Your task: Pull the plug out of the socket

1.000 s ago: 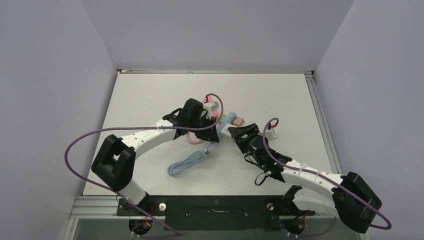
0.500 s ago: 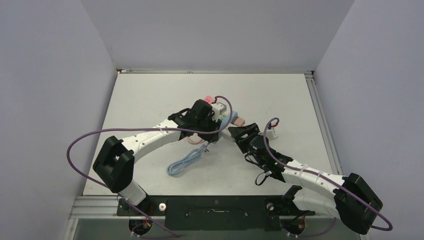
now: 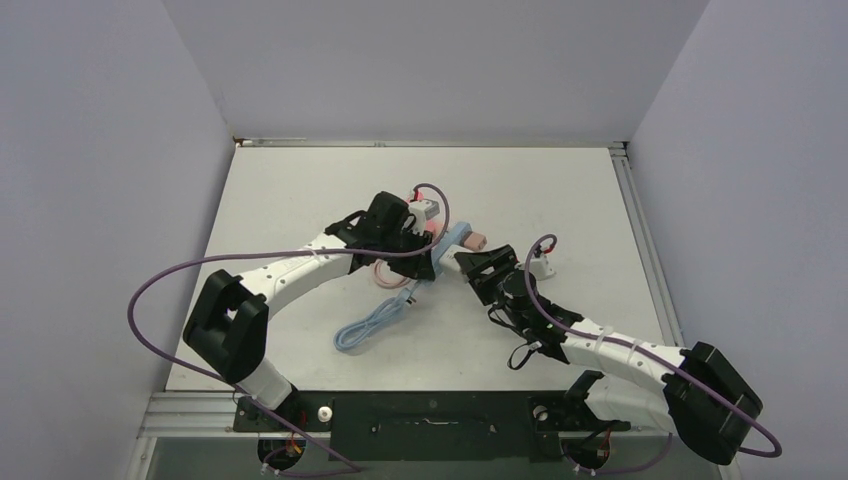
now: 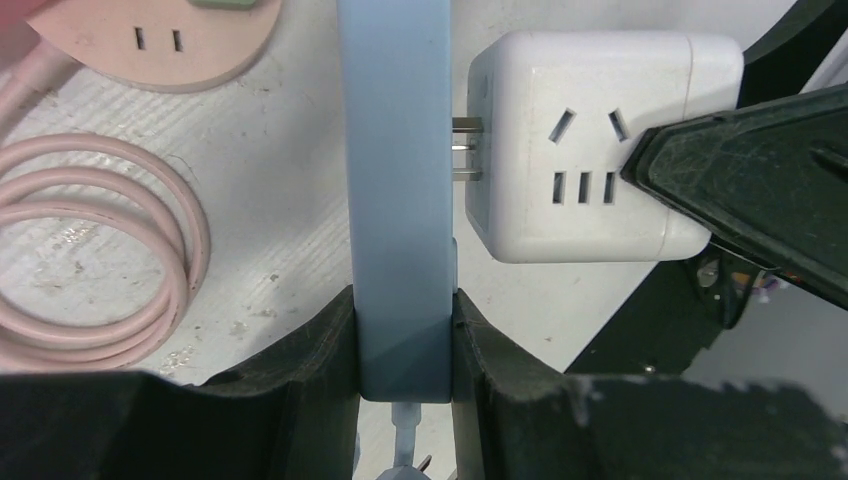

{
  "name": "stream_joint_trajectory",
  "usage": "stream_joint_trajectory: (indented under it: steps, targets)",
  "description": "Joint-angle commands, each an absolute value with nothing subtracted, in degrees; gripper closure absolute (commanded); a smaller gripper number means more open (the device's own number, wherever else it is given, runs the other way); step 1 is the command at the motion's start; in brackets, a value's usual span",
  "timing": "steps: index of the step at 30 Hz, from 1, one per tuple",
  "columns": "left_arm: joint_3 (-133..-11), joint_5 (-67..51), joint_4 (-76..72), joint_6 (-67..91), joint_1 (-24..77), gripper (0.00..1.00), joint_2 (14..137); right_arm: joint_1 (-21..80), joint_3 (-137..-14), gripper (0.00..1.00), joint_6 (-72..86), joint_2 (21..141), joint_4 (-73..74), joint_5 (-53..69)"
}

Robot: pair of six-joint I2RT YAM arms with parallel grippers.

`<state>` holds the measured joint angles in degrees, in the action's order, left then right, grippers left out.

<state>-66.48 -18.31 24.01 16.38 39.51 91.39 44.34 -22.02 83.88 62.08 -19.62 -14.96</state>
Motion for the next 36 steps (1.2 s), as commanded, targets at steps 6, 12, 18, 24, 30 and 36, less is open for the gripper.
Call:
stream_joint_trajectory:
  steps: [6, 12, 18, 24, 30, 36]
  targets:
    - [-66.73, -27.70, 13.35, 22.37, 35.16, 1.00, 88.38, 44.13, -20.92, 0.93, 82.56, 66.31, -17.87, -16.34]
    - [-67.63, -23.08, 15.64, 20.05, 35.67, 1.00, 87.92, 44.17, -20.67, 0.93, 83.17, 66.52, -18.95, -16.27]
    - [-69.84, -11.10, 21.73, 14.61, 37.68, 1.00, 87.63, 44.17, -22.13, 0.93, 82.92, 65.77, -18.99, -16.31]
    - [-70.52, -8.25, 23.31, 12.38, 39.77, 1.00, 87.54, 44.18, -22.81, 0.93, 82.59, 65.30, -18.86, -16.33]
    - [-69.26, -14.43, 20.39, 15.22, 37.57, 1.00, 86.19, 44.47, -24.87, 0.94, 79.04, 62.18, -12.20, -18.89]
    - [-67.32, -15.35, 17.38, 16.91, 35.43, 1.00, 82.88, 39.01, -29.11, 0.92, 69.28, 56.67, -0.23, -21.67]
